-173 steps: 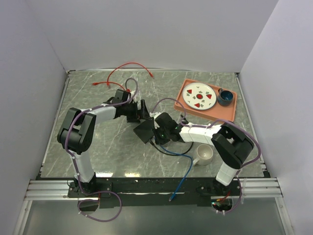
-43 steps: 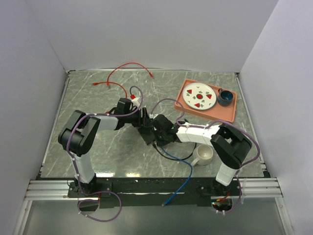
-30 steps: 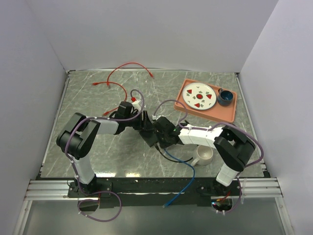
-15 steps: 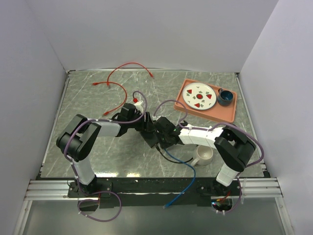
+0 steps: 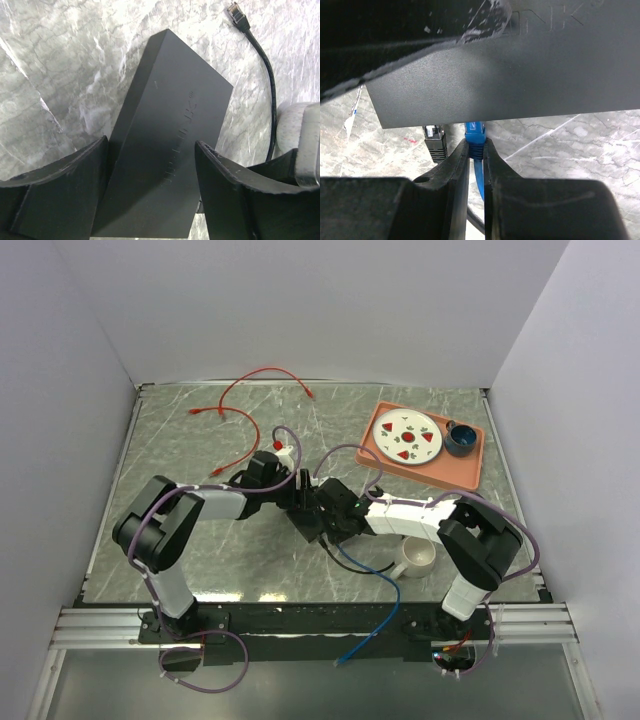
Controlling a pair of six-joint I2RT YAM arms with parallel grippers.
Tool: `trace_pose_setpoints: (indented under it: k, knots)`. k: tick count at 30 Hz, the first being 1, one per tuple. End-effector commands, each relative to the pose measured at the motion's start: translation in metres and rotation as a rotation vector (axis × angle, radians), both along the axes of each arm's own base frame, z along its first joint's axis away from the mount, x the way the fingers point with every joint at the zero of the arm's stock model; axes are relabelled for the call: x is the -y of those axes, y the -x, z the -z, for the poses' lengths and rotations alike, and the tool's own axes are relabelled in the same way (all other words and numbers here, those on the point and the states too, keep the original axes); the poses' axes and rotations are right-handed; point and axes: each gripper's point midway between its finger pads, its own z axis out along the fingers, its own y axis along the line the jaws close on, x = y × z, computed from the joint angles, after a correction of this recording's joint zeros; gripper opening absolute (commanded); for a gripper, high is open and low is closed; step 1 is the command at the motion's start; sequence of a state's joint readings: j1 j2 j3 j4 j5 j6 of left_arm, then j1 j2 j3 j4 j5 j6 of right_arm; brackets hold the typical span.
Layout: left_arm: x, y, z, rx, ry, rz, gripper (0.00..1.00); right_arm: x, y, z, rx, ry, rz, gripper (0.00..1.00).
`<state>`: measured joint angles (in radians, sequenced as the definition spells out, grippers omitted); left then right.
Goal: Insert the plug into the switch port
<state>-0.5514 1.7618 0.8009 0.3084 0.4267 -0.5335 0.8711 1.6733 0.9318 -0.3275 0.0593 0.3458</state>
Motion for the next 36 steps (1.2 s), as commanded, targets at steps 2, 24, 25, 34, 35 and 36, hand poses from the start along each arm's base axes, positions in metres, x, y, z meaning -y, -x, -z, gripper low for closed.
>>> trace_pose_setpoints:
  k: [2, 24, 25, 34, 35, 36]
  knots:
    - [-0.012, 0.090, 0.028, -0.381, -0.033, 0.136, 0.77, -0.032, -0.053, -0.025, 0.183, -0.127, 0.064, 0.00]
    - [-0.069, 0.013, 0.007, -0.270, -0.176, -0.139, 0.90, -0.030, -0.030, -0.013, 0.090, -0.110, -0.018, 0.38]
    - [-0.070, 0.008, 0.000, -0.244, -0.173, -0.145, 0.90, -0.028, -0.030, -0.013, 0.091, -0.105, -0.018, 0.39]
    - [-0.077, -0.017, -0.056, -0.105, -0.138, -0.191, 0.96, -0.018, -0.026, -0.027, 0.116, -0.102, -0.015, 0.54]
    - [-0.078, -0.020, -0.061, -0.095, -0.139, -0.196, 0.96, -0.017, -0.025, -0.028, 0.119, -0.101, -0.016, 0.55]
    - [-0.078, -0.025, -0.070, -0.072, -0.136, -0.201, 0.97, -0.016, -0.025, -0.033, 0.128, -0.107, -0.015, 0.58]
